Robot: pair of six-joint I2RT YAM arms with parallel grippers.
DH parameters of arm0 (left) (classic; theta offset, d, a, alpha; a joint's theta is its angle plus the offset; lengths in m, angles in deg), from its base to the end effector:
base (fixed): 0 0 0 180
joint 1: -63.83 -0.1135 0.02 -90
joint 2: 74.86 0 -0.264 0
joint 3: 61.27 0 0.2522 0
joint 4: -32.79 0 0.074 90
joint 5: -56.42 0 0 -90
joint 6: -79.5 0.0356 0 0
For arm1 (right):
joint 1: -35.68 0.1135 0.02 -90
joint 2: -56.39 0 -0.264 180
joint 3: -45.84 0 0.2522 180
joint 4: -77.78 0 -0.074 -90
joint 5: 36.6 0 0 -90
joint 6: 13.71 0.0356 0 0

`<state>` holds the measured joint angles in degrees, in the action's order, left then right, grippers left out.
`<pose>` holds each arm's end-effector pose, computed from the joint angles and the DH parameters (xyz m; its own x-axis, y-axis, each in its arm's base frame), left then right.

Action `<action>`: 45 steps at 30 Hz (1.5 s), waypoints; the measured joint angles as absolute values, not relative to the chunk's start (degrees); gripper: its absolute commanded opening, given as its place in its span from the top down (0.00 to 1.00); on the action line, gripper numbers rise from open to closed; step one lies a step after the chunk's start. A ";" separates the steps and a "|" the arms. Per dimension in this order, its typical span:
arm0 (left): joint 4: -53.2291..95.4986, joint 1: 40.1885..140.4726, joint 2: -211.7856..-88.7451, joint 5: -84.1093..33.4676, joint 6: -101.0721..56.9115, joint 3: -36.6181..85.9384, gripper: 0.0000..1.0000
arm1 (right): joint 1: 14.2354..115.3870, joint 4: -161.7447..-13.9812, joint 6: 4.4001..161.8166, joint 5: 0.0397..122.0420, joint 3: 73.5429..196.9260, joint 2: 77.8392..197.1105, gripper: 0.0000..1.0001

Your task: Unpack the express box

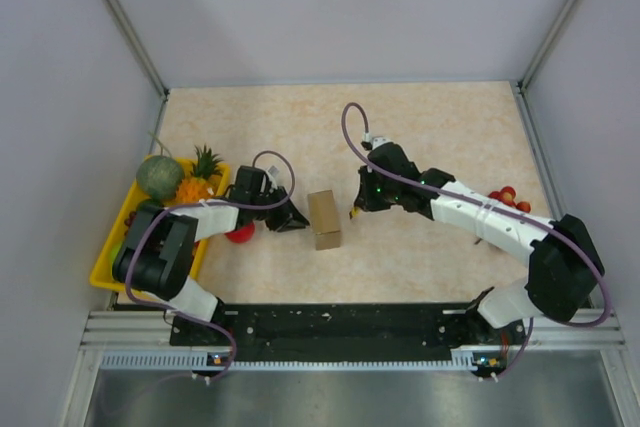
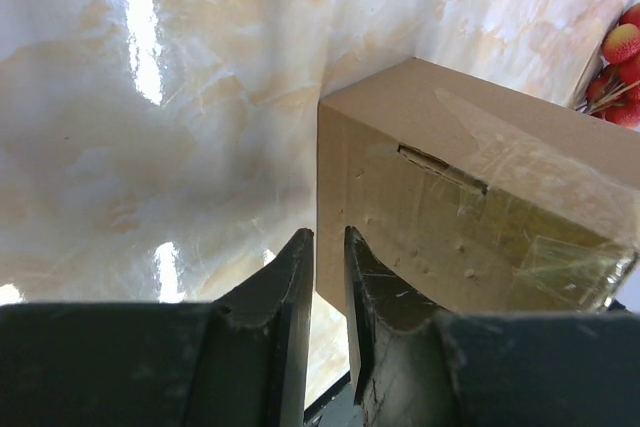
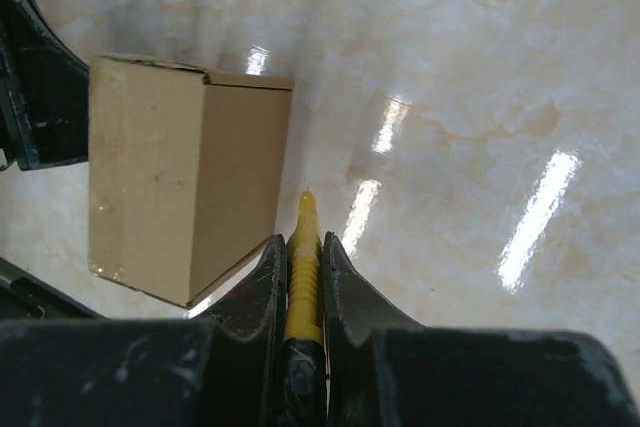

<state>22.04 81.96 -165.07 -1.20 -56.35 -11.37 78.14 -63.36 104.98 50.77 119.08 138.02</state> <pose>0.2589 -0.1048 0.1334 -0.9329 -0.3321 -0.1389 -0.1245 0.6597 -0.7411 0.2264 0.2050 0.2574 -0.7879 -0.0710 -0.6116 -0.3113 0.9029 0.2963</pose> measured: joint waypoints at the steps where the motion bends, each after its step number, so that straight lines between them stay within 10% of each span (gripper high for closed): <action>1: 21.16 81.87 -164.51 -1.66 -56.04 -11.28 0.75 | 78.56 -63.60 104.81 51.31 119.37 138.28 1.00; 12: 10.56 81.70 -152.92 -7.45 -51.41 -6.23 0.49 | 79.08 -66.31 102.53 53.56 119.89 138.22 1.00; 26: -3.97 81.55 -153.18 -18.25 -43.54 4.54 0.75 | 79.08 -68.91 98.31 55.22 123.32 140.60 1.00; 45: 0.81 83.64 -142.12 -15.60 -51.17 -12.24 0.74 | 79.28 -72.34 94.90 64.03 134.30 152.03 1.00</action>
